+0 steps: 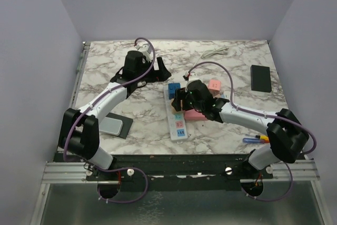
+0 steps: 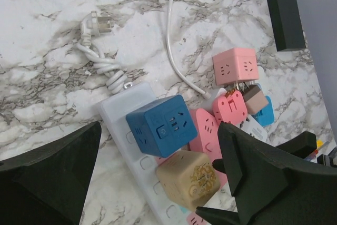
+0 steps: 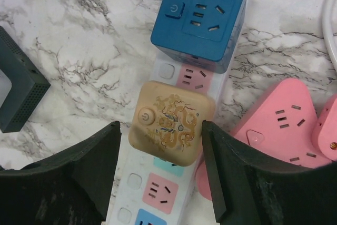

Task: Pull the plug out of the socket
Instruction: Remove the plug from the socket.

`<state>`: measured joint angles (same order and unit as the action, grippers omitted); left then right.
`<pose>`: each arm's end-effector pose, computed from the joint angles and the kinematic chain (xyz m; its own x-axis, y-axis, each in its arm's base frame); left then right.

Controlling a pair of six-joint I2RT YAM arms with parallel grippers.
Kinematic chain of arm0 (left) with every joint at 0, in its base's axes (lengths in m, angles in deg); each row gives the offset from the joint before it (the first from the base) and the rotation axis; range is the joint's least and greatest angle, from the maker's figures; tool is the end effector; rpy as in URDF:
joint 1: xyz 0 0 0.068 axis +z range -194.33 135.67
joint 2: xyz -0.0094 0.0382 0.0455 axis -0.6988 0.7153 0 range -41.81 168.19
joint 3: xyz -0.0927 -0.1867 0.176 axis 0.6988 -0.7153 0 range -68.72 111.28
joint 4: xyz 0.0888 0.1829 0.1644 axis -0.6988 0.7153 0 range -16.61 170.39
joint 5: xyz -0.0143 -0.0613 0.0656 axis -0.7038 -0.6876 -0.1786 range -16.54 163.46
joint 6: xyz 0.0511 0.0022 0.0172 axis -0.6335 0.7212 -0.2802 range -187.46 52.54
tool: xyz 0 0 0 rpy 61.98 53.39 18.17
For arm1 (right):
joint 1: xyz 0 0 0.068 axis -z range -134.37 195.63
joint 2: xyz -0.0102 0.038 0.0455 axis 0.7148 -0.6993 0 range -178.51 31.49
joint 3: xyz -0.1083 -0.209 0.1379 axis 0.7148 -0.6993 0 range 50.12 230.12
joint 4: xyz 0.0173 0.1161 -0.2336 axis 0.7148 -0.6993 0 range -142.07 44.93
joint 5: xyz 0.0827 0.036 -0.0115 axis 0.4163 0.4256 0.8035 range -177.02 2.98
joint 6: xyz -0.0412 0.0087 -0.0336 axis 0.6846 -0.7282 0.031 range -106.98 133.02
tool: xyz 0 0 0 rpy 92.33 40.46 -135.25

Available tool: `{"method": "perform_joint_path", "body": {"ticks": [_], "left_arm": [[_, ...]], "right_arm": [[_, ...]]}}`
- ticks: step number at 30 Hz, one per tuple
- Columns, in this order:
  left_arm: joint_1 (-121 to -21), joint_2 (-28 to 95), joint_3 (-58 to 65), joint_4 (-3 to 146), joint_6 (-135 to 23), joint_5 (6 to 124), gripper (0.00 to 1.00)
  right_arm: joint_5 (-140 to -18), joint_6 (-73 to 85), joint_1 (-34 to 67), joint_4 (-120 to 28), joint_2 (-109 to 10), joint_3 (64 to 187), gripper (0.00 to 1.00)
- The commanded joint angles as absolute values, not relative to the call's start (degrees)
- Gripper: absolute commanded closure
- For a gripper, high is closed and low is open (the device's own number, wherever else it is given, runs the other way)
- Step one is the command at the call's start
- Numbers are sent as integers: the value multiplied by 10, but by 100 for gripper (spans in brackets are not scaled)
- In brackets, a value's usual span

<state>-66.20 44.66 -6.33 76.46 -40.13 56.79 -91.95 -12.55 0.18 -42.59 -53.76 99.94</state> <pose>0.3192 -0.1391 0.2824 -0.6490 -0.2134 -0.7303 0.3328 0.7835 -0.5248 0.2298 0.2290 0.2240 -0.6287 -0.0258 -0.7772 -0.4302 0.8441 0.3200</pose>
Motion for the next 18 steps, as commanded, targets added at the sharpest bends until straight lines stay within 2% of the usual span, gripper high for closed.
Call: {"method": "perform_joint_path", "body": {"ticks": [1,7,18], "left_arm": [[-659,476,-29,790,-442,556,4],[-657,483,-42,800,-465,567,4],[-657,473,-60,801,-471,548,4]], "right_arm": [[-1014,-131,-28,-483,-569,1037,32],[-1121,-136,-66,-544,-603,1075,29],[-1112,-135,-67,-521,-653,1091,28]]}}
